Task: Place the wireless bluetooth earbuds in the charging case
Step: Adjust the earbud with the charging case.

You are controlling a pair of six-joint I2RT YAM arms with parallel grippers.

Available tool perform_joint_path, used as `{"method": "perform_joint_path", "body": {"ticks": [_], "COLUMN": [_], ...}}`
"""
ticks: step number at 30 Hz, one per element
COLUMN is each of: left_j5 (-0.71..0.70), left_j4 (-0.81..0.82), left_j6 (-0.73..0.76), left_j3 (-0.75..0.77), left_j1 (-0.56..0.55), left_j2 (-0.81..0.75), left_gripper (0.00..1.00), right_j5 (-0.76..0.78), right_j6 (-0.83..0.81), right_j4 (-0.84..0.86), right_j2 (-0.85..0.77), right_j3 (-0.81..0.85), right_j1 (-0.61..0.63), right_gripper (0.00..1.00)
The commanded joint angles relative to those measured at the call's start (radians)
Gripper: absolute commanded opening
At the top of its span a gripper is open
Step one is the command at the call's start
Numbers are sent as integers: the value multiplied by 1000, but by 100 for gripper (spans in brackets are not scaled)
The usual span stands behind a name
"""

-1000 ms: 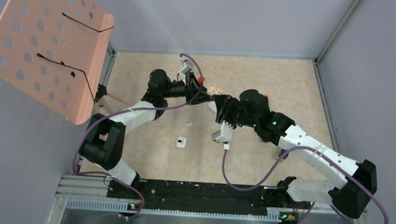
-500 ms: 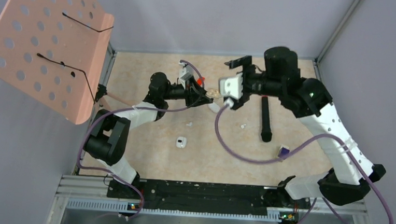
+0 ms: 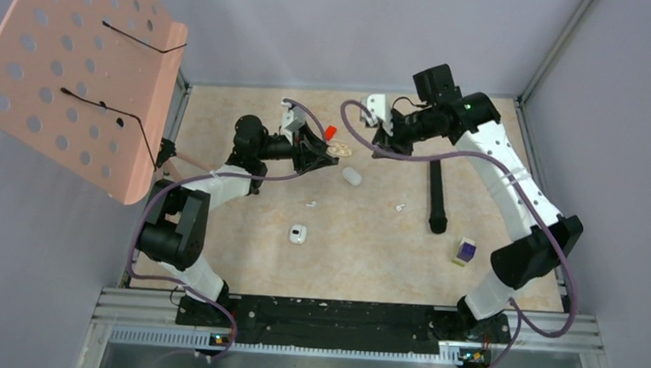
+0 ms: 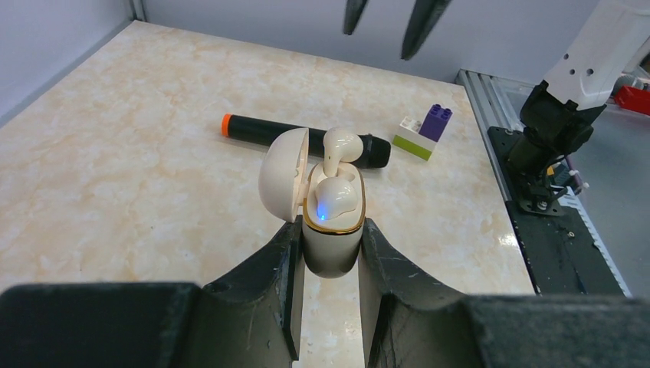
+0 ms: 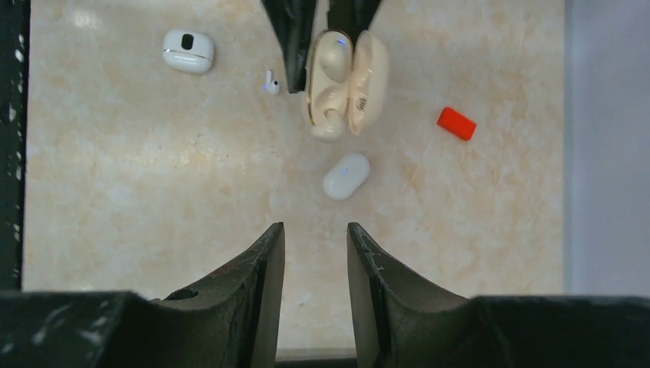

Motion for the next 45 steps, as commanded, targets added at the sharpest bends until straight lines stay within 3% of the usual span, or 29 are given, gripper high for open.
{"method": "perform_joint_path", "body": {"ticks": [1,6,18,28,33,45], "left_j5": [74,116,163,179,186,202], "left_j4": [35,2,-86,-145,-165,-189], "left_j6": [37,49,104,128,135,145], "left_j3": [36,52,92,114,125,143], "left_j1": [3,10,11,11,10,10], "left_j2": [-8,-11,-15,-19,-19,-20], "left_gripper": [0,0,0,0,0,0], "right_j5": [11,64,123,106,99,110], "right_j6": [-266,-429,-592,-673,-700,-746], "right_j4": [114,150,198,195,194,198], "right_j2": [-169,-203,-159,-141,-134,-95], "right_j3": [-106,-194,-229,-237,-247,-248], "right_j1": [87,175,203,207,211,214], "right_gripper": [34,34,38,36,30,31]}}
